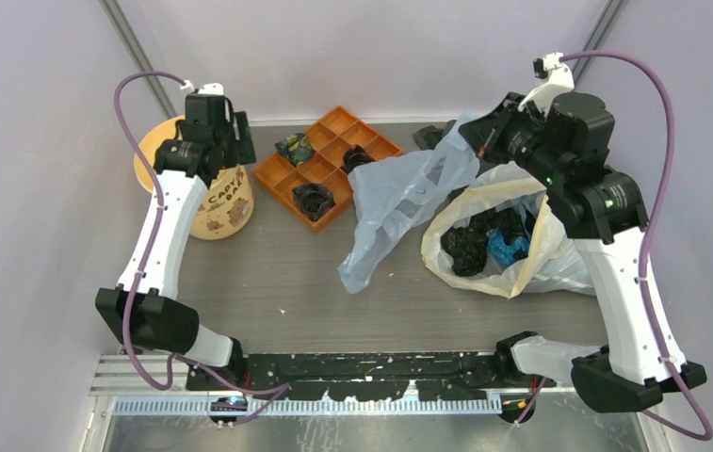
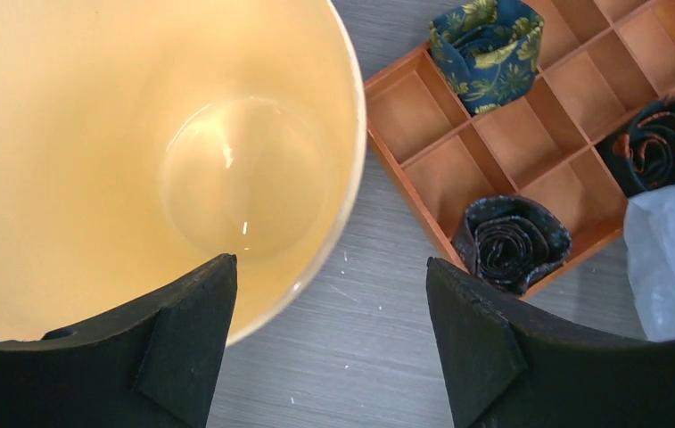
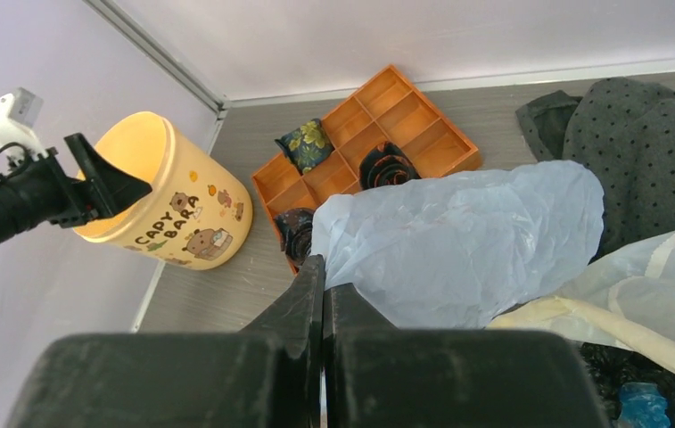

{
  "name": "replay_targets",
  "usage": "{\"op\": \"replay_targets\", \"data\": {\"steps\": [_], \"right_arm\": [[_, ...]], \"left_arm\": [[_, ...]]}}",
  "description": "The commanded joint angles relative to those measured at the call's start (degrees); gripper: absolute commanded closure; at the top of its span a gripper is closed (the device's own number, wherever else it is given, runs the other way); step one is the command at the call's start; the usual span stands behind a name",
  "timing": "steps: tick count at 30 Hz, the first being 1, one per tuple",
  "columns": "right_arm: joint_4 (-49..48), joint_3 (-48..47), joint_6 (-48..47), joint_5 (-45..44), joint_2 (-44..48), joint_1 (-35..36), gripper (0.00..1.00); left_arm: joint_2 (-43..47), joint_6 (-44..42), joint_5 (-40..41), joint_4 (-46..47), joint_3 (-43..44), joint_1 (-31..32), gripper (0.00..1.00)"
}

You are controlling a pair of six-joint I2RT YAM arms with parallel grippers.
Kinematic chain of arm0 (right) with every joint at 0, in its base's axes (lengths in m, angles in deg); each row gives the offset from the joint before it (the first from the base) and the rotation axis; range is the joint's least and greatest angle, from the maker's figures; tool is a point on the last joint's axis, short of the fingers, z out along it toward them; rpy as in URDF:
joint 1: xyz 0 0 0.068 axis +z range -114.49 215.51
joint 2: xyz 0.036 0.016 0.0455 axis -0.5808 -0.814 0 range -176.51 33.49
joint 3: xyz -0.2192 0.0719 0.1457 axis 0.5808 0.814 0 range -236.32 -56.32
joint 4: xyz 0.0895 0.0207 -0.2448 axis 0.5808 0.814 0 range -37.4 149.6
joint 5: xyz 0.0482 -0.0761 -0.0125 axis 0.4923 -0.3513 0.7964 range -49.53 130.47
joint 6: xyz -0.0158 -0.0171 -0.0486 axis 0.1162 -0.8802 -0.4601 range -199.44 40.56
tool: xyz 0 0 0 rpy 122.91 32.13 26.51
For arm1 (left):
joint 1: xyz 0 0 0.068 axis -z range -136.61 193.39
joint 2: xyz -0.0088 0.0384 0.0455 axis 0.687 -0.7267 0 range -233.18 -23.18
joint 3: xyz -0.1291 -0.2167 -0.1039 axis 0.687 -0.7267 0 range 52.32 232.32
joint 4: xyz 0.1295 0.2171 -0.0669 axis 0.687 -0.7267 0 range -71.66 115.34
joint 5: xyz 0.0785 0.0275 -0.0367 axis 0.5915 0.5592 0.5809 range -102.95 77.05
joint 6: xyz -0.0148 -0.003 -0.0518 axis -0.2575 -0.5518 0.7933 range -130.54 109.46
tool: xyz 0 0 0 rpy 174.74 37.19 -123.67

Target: Put the trash bags into the trash bin

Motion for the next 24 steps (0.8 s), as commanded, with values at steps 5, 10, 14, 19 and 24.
{"op": "replay_targets", "data": {"steps": [5, 10, 14, 19, 24], "right_arm": [[0.31, 0.53, -1.14, 0.03, 5.39, 0.17, 0.99], [1.78, -0.11, -1.51, 0.11, 6.22, 0.14, 0.99], [2.30, -0.29, -2.17, -0.55, 7.33, 0.09, 0.99], [2.66, -0.20, -2.45, -0.61, 7.83, 0.23, 0.99], [2.91, -0.38, -2.45, -0.18, 7.65, 0.16, 0.99]], "left_arm": [[-5.26, -0.91, -6.75, 2.91, 4.94, -4.46, 0.23], [-7.79, -0.37, -8.12, 3.39, 4.73, -5.38, 0.26], [-9.16, 0.39, -8.18, 3.03, 4.28, -5.37, 0.31], [-9.46, 0.94, -5.54, 2.50, 2.60, -5.35, 0.41], [-9.36, 1.34, -3.88, 2.57, 0.34, -5.37, 0.50]]}}
